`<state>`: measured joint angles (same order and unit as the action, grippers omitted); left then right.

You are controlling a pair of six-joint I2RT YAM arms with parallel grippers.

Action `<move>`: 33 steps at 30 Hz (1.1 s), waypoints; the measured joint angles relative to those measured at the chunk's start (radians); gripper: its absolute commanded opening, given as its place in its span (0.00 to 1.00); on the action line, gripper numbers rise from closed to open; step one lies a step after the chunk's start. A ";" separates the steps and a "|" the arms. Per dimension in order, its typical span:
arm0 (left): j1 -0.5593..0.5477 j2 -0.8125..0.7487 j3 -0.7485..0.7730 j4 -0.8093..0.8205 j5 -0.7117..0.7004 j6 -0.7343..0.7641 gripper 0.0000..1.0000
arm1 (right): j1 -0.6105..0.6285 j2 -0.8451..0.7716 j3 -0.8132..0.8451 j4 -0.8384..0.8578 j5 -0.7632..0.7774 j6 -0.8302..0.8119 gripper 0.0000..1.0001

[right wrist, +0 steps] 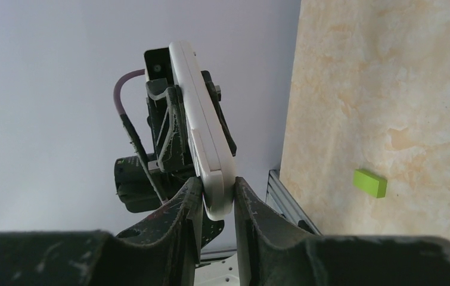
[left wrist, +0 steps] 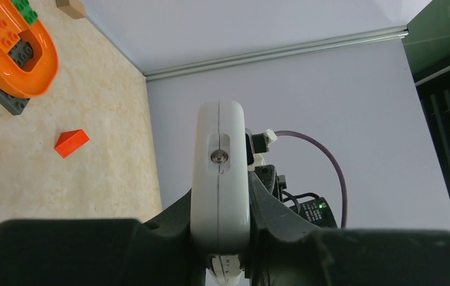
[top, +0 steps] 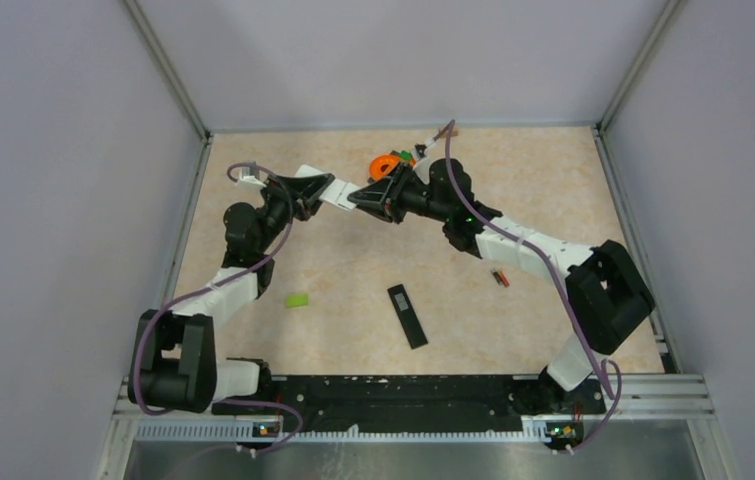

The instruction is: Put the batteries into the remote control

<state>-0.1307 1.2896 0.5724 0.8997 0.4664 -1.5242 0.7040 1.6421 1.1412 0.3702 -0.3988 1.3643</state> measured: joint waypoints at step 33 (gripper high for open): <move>0.018 -0.010 0.027 0.007 0.095 0.107 0.00 | -0.009 0.029 -0.039 0.133 -0.122 0.102 0.35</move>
<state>-0.1127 1.2800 0.5991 0.9070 0.5613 -1.4174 0.6952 1.6714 1.1027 0.5034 -0.5213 1.4662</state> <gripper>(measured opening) 0.261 0.291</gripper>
